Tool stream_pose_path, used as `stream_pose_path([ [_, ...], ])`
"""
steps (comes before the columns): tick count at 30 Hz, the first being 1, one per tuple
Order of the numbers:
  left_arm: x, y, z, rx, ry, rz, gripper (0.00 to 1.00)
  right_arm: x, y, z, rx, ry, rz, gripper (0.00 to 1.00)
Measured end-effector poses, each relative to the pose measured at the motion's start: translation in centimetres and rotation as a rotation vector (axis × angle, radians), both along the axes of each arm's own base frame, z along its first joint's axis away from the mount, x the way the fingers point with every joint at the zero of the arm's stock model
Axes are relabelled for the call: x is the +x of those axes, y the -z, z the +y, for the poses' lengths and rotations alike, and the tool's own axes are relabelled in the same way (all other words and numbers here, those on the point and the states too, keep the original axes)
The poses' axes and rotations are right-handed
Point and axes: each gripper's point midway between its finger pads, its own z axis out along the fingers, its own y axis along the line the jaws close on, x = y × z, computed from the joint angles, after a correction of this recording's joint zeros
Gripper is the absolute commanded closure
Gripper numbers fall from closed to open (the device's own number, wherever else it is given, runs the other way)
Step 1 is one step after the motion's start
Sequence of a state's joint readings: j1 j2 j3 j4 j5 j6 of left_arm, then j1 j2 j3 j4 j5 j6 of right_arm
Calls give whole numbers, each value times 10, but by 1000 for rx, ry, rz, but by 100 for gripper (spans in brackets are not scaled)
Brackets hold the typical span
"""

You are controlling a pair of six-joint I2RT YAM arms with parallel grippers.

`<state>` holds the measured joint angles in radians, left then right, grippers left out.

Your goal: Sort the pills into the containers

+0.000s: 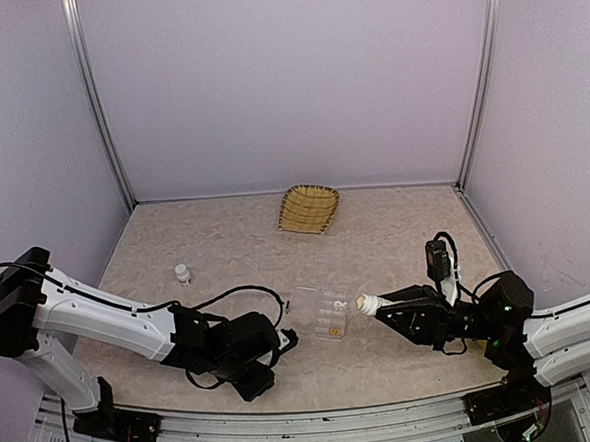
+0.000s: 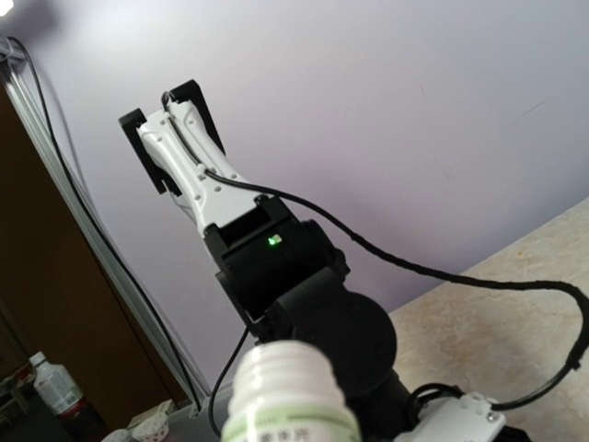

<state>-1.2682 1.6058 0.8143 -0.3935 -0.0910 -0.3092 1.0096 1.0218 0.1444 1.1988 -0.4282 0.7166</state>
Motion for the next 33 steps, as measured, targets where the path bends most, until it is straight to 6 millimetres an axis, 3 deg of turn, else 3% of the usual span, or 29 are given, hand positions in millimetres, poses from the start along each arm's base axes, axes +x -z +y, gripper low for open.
stream_pose_path([
  [10, 2, -5, -1, -12, -2, -7, 90, 0, 1, 0, -2, 0, 1, 78],
  [15, 5, -31, -13, -112, 1, -25, 90, 1, 4, 2, -11, 1, 3, 78],
  [27, 17, -149, -59, -547, 35, -123, 91, 2, 23, 12, -78, -22, 14, 79],
  [33, 21, -200, -79, -731, 56, -164, 90, 4, 23, 18, -88, -31, 14, 79],
])
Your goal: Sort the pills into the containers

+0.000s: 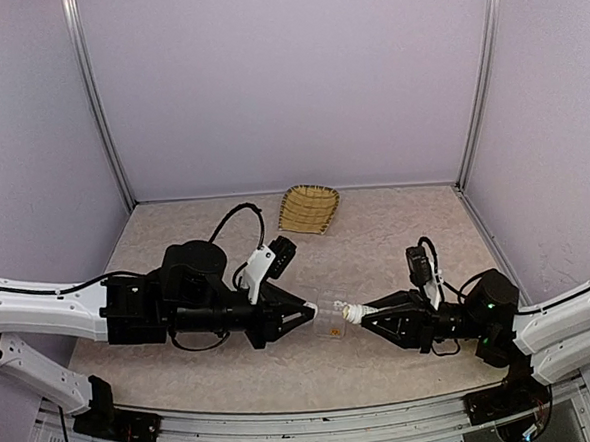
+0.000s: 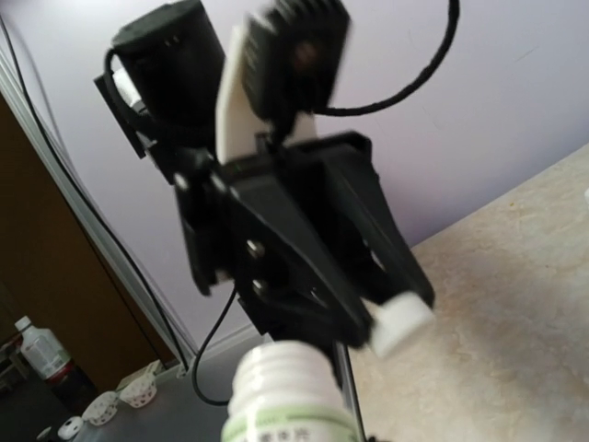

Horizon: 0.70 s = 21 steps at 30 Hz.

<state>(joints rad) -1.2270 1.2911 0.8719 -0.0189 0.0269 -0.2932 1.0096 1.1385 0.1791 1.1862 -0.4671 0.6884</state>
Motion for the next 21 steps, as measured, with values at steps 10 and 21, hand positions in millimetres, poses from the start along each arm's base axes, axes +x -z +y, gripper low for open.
stream_pose_path([
  [10, -5, -47, -33, -197, 57, -36, 90, 3, -6, 2, 8, 10, -6, 79],
  [21, -16, -61, -48, -263, 130, -37, 90, 3, -15, -2, 28, 26, -26, 79],
])
